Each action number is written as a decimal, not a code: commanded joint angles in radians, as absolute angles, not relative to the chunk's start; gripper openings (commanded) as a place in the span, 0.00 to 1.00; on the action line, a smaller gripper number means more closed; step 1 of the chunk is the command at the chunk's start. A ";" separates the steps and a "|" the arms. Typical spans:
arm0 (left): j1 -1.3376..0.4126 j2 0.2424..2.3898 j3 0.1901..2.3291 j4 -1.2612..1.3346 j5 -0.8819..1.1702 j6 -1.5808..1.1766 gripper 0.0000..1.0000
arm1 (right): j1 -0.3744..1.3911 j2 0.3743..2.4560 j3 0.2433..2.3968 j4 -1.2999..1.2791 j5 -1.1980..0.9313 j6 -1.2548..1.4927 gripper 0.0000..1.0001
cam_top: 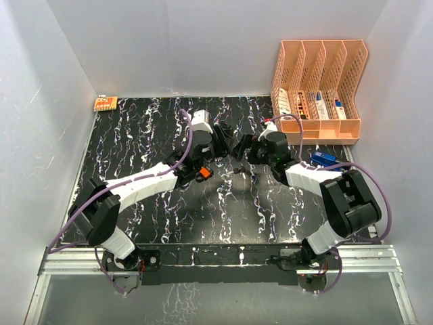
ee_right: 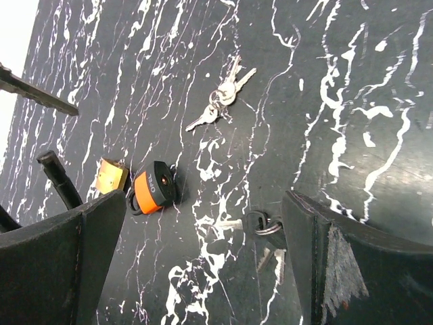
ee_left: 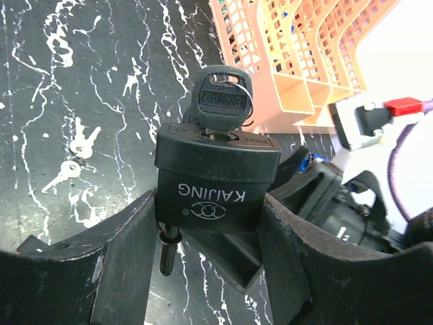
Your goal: Unlock with the key
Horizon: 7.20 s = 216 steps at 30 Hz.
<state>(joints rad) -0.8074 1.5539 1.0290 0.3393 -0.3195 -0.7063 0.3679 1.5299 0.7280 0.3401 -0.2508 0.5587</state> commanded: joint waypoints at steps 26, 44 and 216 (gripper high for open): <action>-0.588 1.709 1.231 0.233 -0.476 -0.520 0.00 | 0.359 1.279 0.729 0.240 -0.060 0.505 0.98; -0.408 2.212 1.674 -0.002 -0.341 -0.311 0.00 | 0.353 1.161 0.733 0.186 -0.059 0.427 0.98; -0.434 1.113 0.459 0.414 -0.026 -0.569 0.93 | 0.662 1.986 1.468 -0.061 0.364 0.214 0.00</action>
